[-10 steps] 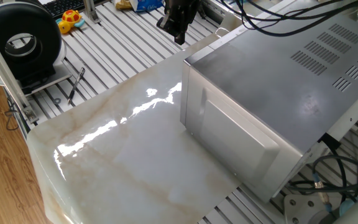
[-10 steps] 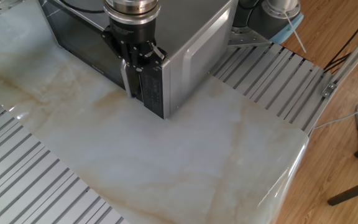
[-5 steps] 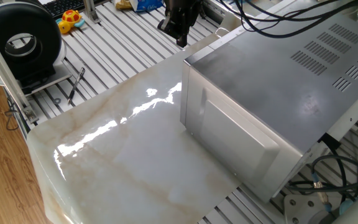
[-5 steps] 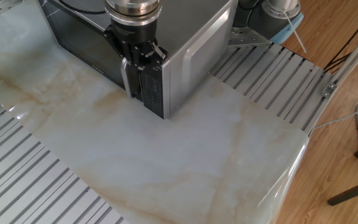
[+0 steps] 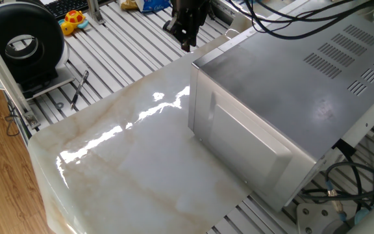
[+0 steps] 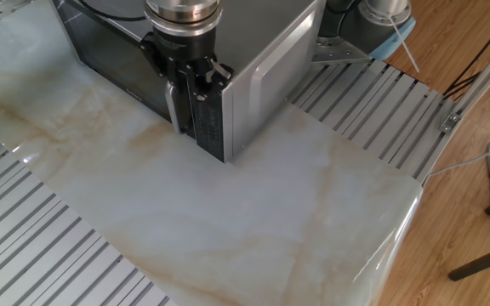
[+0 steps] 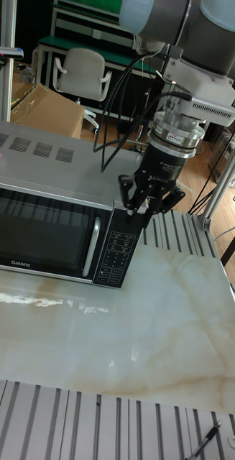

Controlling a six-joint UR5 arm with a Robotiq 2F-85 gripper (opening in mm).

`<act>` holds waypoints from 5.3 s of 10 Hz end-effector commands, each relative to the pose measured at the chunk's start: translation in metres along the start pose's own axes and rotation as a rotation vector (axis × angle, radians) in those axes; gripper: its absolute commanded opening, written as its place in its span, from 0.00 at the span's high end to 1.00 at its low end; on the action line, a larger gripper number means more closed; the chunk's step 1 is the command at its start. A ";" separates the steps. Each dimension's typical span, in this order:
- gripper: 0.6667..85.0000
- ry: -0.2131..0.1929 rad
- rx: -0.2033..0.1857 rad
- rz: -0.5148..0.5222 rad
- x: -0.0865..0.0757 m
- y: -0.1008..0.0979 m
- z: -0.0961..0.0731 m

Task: Open the microwave door

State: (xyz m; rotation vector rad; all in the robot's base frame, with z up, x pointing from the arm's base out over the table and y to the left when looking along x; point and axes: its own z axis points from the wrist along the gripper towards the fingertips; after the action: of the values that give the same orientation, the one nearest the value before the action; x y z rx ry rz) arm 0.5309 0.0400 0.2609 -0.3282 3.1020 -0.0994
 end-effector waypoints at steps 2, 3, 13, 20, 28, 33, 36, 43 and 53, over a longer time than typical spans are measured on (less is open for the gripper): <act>0.44 -0.016 -0.054 -0.001 -0.005 0.014 0.002; 0.45 -0.002 -0.049 0.008 0.000 0.013 -0.003; 0.98 -0.025 -0.033 0.060 0.008 0.002 -0.022; 0.98 -0.073 -0.039 0.076 -0.009 0.006 -0.020; 0.98 -0.070 -0.080 0.075 -0.015 0.024 -0.020; 0.98 -0.129 -0.060 0.074 -0.036 0.019 -0.020; 0.98 -0.096 -0.066 0.073 -0.066 0.024 -0.015; 0.98 -0.124 -0.100 0.072 -0.067 0.028 -0.014; 0.98 -0.152 -0.071 0.091 -0.033 0.023 -0.012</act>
State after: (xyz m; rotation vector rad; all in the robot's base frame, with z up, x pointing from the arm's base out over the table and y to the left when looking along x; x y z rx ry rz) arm 0.5716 0.0695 0.2731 -0.1901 2.9930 0.0167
